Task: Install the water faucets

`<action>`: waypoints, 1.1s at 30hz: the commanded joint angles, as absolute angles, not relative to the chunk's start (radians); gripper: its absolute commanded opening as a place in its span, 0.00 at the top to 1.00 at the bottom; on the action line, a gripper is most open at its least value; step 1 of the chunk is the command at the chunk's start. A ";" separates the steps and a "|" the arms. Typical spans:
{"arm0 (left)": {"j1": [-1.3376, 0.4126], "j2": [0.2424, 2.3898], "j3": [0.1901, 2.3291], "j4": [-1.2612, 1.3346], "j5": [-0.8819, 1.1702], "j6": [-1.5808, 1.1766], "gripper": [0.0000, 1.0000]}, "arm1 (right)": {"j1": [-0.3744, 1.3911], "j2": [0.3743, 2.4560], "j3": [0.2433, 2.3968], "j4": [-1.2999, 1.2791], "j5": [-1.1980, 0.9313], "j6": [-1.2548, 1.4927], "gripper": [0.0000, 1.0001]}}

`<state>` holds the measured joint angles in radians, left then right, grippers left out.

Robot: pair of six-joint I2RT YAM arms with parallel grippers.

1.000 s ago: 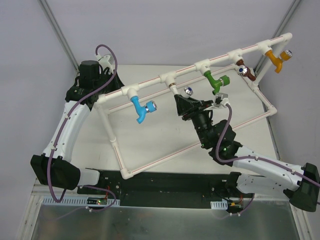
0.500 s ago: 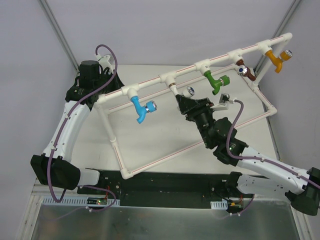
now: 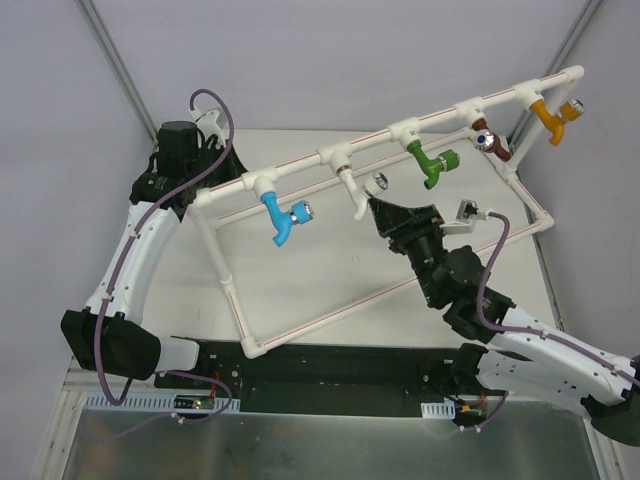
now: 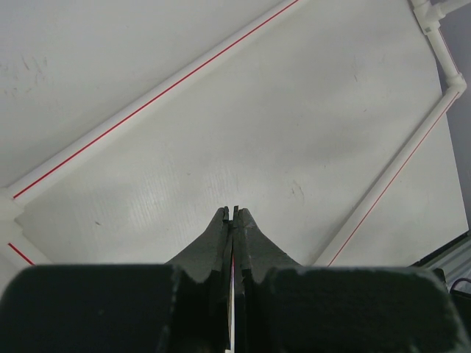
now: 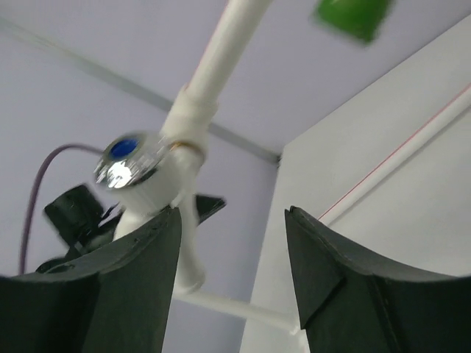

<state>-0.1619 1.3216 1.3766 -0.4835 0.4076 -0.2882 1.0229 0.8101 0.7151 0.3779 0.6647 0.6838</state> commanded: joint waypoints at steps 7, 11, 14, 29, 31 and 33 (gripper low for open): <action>-0.172 1.333 1.305 -0.569 0.377 -0.272 1.00 | 0.957 0.687 0.637 0.157 0.940 0.693 0.35; -0.172 1.333 1.304 -0.569 0.376 -0.272 1.00 | 0.957 0.644 0.661 0.149 0.879 0.452 0.35; -0.172 1.336 1.307 -0.569 0.379 -0.273 1.00 | 0.957 0.614 0.692 0.150 0.760 0.164 0.33; -0.172 1.344 1.307 -0.569 0.382 -0.273 1.00 | 0.962 0.569 0.730 0.312 0.279 -0.676 0.06; -0.172 1.342 1.305 -0.571 0.380 -0.272 1.00 | 0.960 0.603 0.768 0.409 0.481 -0.333 0.04; -0.172 1.345 1.307 -0.569 0.377 -0.272 1.00 | 0.960 0.635 0.820 0.343 0.520 -0.085 0.05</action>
